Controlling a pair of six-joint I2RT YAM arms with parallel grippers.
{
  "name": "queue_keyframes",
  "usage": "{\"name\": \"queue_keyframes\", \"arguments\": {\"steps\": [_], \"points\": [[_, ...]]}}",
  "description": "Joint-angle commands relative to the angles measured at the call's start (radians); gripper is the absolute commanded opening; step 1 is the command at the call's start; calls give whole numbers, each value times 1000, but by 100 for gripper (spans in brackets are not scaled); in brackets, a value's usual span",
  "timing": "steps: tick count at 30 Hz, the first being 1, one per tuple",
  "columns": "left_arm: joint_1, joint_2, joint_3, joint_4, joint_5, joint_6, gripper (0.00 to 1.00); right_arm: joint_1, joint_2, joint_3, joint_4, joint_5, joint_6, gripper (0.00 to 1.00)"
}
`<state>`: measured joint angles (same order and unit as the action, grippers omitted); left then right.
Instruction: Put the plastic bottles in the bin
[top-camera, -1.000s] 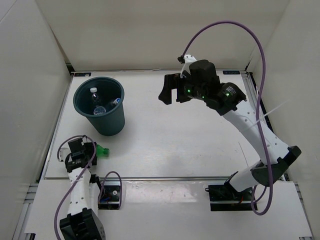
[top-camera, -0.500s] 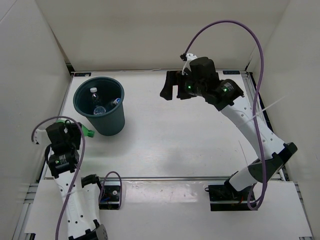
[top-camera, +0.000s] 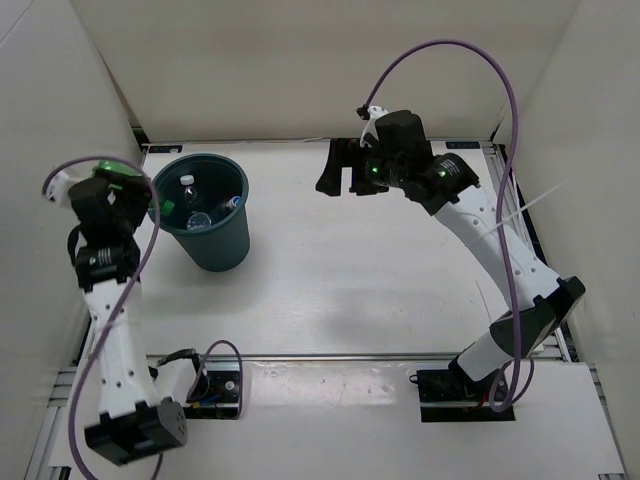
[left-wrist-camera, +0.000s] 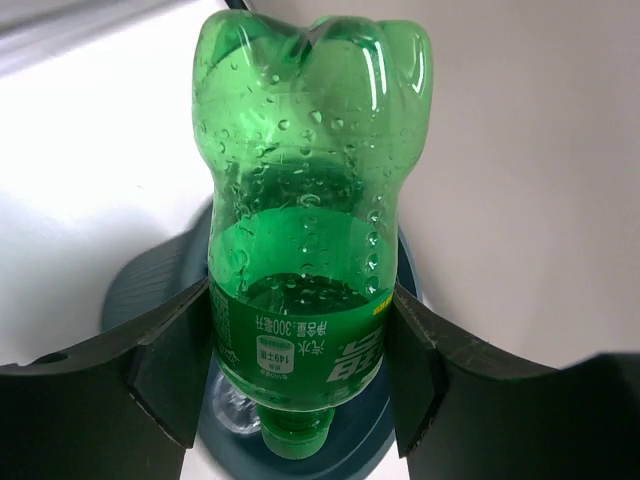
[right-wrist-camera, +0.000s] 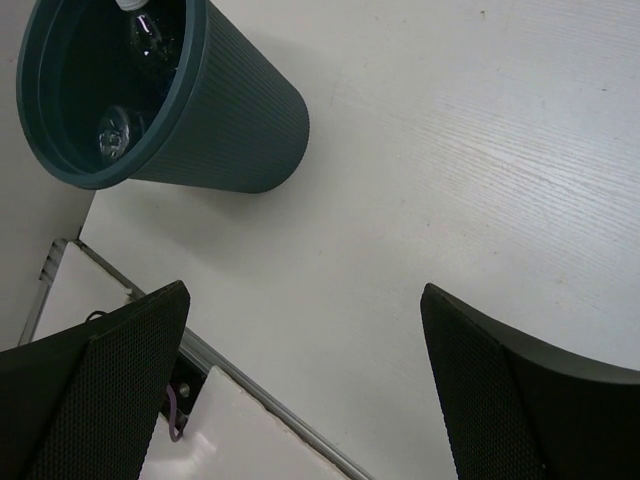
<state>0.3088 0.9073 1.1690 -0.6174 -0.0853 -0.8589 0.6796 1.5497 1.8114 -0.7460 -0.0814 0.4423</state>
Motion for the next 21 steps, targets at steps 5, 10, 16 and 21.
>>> {"name": "queue_keyframes", "arguments": {"steps": [5, 10, 16, 21], "points": [[-246, 186, 109, 139, 41, 129, 31, -5, 16, 58, 51, -46, 18, 100], [-315, 162, 51, 139, -75, 138, 57, -37, 16, 69, 39, -64, 27, 100], [-315, 133, 66, 139, -129, 236, 100, -145, 16, 69, -4, -213, 27, 100], [-335, 133, 149, 130, -84, 322, 100, -204, 26, 91, -26, -273, 38, 100]]}}
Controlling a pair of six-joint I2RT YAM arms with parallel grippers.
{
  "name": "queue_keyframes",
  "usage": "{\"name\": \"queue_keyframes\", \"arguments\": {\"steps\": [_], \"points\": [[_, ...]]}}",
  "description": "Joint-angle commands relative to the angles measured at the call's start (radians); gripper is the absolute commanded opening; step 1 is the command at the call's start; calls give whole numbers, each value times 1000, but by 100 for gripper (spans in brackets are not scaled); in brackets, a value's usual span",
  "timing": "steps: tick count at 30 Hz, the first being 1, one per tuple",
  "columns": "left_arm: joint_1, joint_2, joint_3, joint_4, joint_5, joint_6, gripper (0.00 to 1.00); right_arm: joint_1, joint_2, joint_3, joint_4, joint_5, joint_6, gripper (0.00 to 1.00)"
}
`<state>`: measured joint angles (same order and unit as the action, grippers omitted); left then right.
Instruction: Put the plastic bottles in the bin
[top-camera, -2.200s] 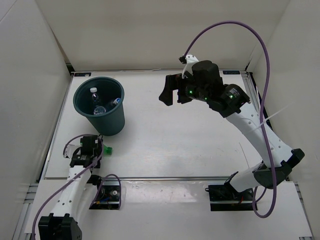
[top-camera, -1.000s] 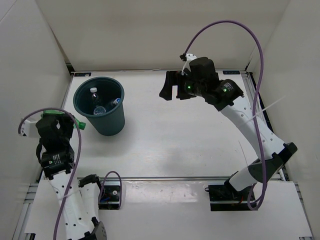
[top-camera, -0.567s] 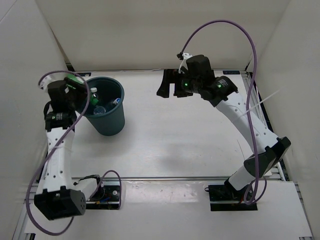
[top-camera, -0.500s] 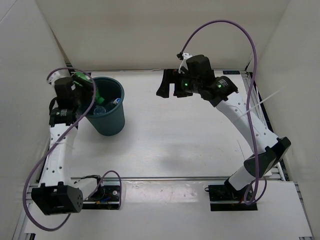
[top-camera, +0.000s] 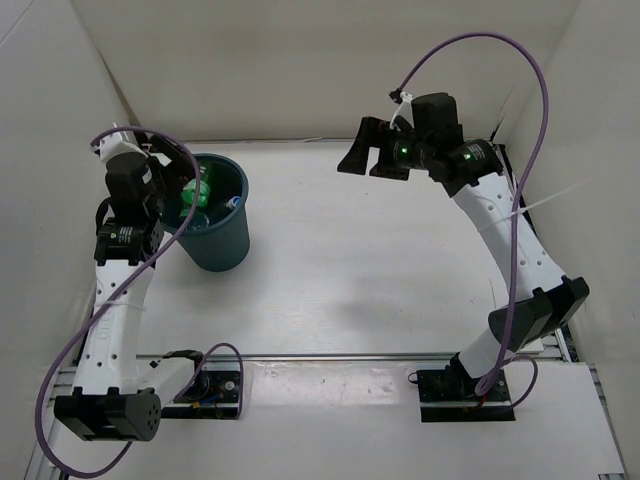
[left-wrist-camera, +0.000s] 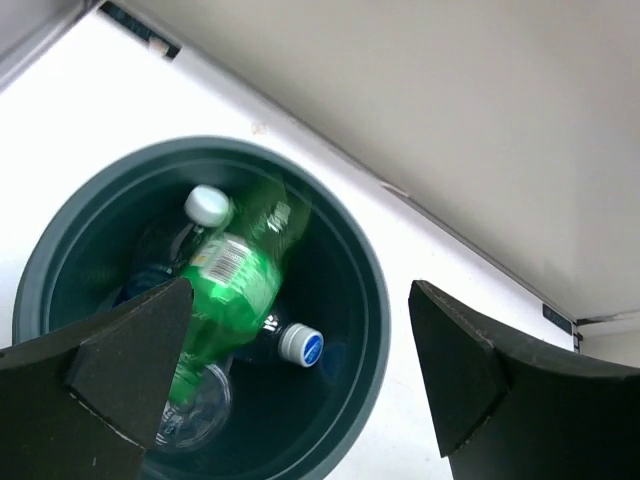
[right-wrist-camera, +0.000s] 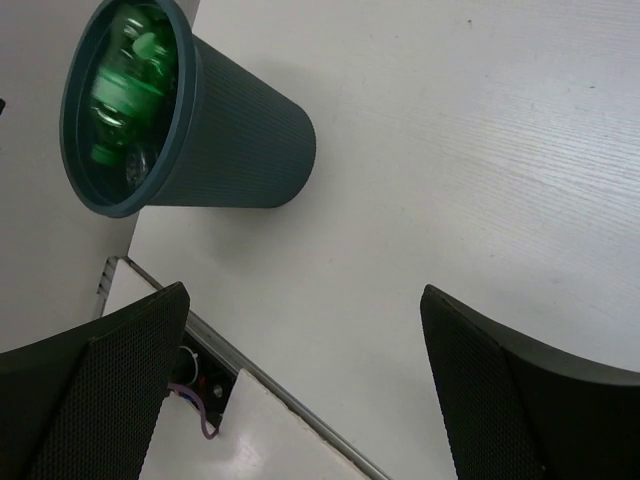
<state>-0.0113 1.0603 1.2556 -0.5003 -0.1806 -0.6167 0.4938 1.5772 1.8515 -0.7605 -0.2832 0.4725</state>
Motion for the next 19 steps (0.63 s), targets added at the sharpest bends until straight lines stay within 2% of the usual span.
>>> {"name": "queue_keyframes", "arguments": {"steps": [1, 5, 8, 10, 15, 16, 19], "points": [[-24, -20, 62, 12, 23, 104, 100, -32, -2, 51, -11, -71, 8, 100], [-33, -80, 71, -9, -46, 139, 100, -52, -13, 42, -11, -80, 8, 100], [-33, -222, 13, -27, -190, 181, 100, -74, -32, 32, -23, -50, 18, 100], [-24, -281, -56, -50, -218, 190, 100, -93, -32, 6, -23, -27, 18, 100], [-24, -373, -111, -266, -270, 134, 100, -103, -42, -12, -33, 1, 37, 100], [-24, -397, -111, -334, -313, 121, 100, -103, -42, -12, -33, 27, 37, 100], [-24, -450, -159, -379, -431, 110, 100, -103, -42, -12, -54, 62, 46, 100]]}}
